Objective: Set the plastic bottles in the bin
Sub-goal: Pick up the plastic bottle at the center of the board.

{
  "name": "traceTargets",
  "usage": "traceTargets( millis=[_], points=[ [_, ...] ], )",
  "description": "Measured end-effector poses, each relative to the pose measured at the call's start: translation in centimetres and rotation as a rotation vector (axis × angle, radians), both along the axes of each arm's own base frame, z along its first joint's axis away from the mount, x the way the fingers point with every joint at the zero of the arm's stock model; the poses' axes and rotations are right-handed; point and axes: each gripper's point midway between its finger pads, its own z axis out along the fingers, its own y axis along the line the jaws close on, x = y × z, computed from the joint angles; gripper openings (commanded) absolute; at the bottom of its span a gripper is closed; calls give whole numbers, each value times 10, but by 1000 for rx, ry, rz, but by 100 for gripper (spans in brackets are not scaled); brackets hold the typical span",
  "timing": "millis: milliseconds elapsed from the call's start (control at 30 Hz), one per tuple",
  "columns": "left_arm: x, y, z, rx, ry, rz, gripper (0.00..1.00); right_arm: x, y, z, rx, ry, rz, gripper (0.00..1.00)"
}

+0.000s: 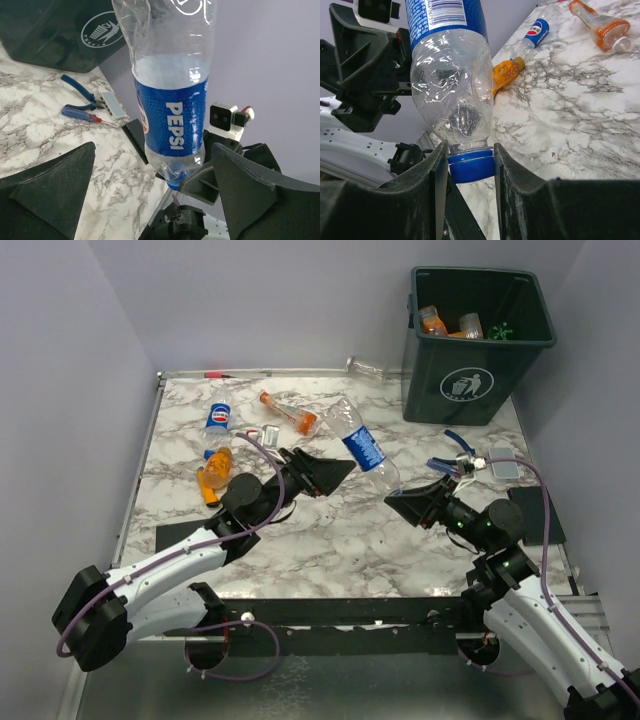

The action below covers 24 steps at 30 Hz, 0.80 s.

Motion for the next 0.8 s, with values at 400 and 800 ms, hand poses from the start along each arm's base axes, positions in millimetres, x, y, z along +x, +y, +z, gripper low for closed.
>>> traceTargets(
  millis=[400, 800],
  points=[
    [24, -12, 43, -75, -70, 4, 95, -6, 5, -2, -6, 2, 49, 0],
    [40, -9, 42, -105, -69, -16, 58, -6, 9, -8, -18, 20, 77, 0]
  ],
)
